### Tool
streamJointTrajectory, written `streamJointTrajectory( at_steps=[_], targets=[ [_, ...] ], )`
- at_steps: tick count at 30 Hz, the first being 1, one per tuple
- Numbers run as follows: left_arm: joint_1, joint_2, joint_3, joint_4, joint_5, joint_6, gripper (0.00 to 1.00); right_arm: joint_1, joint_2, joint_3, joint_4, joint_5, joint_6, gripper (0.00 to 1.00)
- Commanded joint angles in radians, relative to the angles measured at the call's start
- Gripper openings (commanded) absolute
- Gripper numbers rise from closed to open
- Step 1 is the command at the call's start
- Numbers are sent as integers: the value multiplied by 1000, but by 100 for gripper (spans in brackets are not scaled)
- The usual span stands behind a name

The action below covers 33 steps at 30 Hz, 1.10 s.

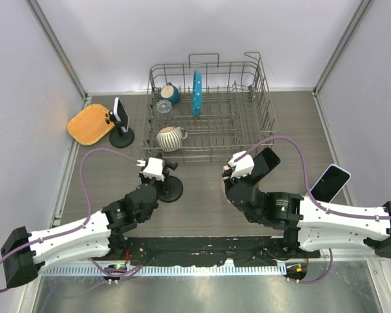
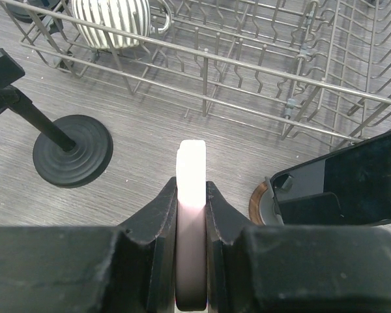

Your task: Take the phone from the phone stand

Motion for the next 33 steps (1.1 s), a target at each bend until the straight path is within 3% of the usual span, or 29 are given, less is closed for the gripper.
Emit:
streamJointTrajectory(
  at_steps=[1,11,17,22,25,29,33],
  targets=[
    [2,-60,56,-72,20,-23,46,2,-21,33,72,8,-6,1],
    [2,-186,183,-314,197,-44,84,2,-1,87,36,-20,13,1],
    [1,-200,315,-419,385,-71,91,2,24,162,-42,-12,72,1],
    [-33,-82,408,-392,468,-108,93,-16,93,272,-165,-4,177,1],
    [-106,8,430,-336,436,-86,93,-47,132,311,-212,-44,227,1],
    [-252,111,435,-211,302,17,96,-102,154,329,-240,-115,275,1],
    [-330,188,417,-125,161,97,99,-156,160,340,-244,-184,304,1]
  ],
)
